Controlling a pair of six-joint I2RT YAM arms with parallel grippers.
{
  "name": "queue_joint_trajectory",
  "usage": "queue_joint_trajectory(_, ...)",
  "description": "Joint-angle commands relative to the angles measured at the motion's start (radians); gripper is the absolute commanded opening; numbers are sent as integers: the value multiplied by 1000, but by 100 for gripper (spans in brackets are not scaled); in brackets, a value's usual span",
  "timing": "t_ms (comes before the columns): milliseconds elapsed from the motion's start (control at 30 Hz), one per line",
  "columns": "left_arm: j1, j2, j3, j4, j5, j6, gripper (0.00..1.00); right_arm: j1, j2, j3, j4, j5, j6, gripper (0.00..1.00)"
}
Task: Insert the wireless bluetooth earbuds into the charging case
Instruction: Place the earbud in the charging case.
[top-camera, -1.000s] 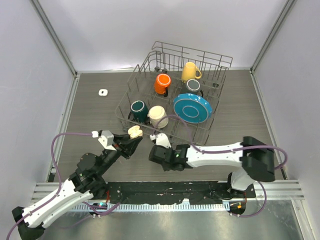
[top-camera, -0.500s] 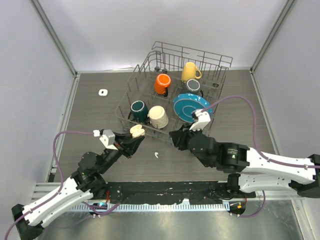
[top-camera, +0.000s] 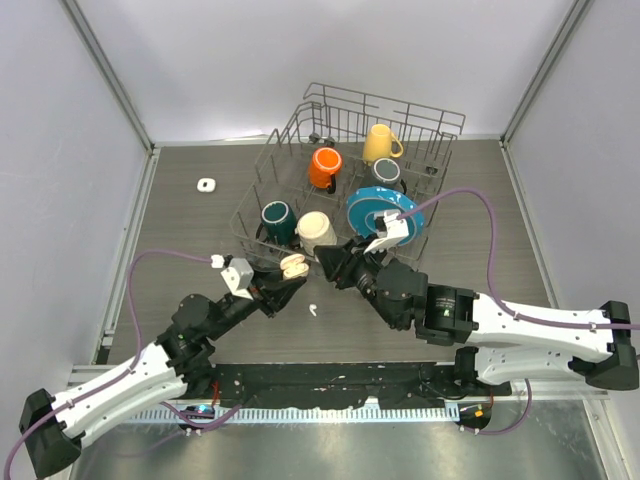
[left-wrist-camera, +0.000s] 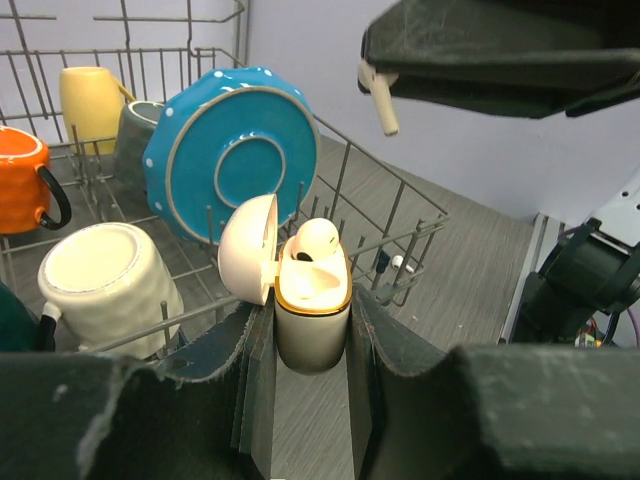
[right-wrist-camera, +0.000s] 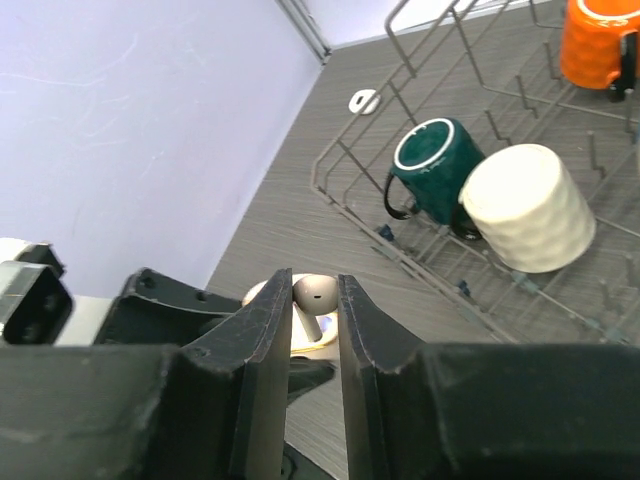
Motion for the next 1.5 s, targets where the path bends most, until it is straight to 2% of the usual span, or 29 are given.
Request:
queue_joint_trajectory(0,-4,31,58,100,40,48,0,9,-1,45,168,-31,-37,1)
queue_joint_trajectory(767,-4,76,81,141,52,40,0,20,115,76,164,-92,-27,1)
queue_joint_trajectory(1467,-4,91,85,180,40,22,0,21,161,71,142,-77,-37,1)
